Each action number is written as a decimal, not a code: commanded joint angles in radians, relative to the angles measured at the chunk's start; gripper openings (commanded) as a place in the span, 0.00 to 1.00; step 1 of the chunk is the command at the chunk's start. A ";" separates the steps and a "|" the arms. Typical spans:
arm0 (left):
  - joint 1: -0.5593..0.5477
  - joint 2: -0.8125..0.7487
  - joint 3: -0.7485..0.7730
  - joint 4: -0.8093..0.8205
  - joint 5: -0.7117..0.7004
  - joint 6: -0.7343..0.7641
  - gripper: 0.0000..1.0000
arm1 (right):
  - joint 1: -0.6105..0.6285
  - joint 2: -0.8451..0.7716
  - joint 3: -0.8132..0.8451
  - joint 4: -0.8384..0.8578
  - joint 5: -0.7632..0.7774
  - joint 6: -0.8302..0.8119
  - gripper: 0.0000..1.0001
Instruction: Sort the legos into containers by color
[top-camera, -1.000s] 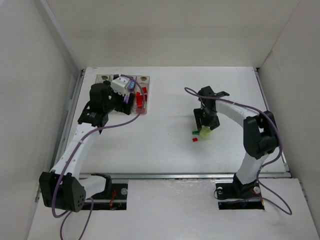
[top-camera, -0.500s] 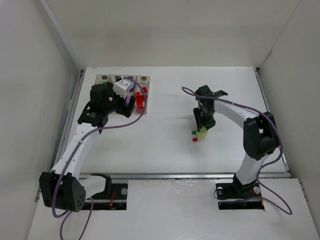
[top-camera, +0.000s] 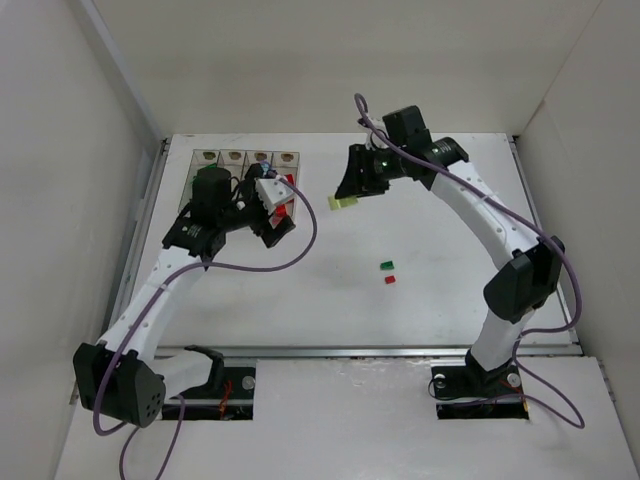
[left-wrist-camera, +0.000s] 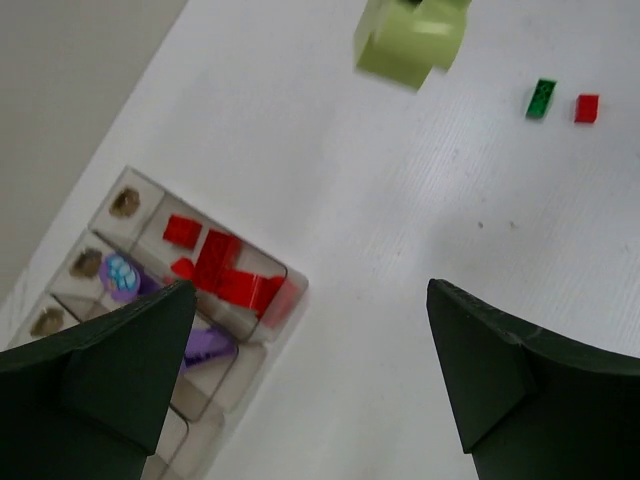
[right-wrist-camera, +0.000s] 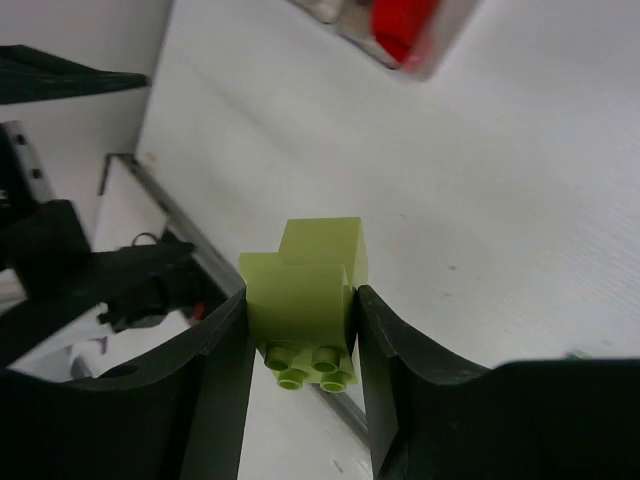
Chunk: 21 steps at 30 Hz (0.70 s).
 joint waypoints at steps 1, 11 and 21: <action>-0.053 -0.041 0.023 0.156 0.093 0.037 1.00 | 0.044 0.026 0.070 0.087 -0.173 0.062 0.00; -0.113 0.130 0.089 0.243 0.053 0.057 1.00 | 0.064 0.131 0.163 0.133 -0.263 0.102 0.00; -0.123 0.236 0.143 0.256 0.072 0.047 0.63 | 0.064 0.168 0.182 0.155 -0.283 0.137 0.00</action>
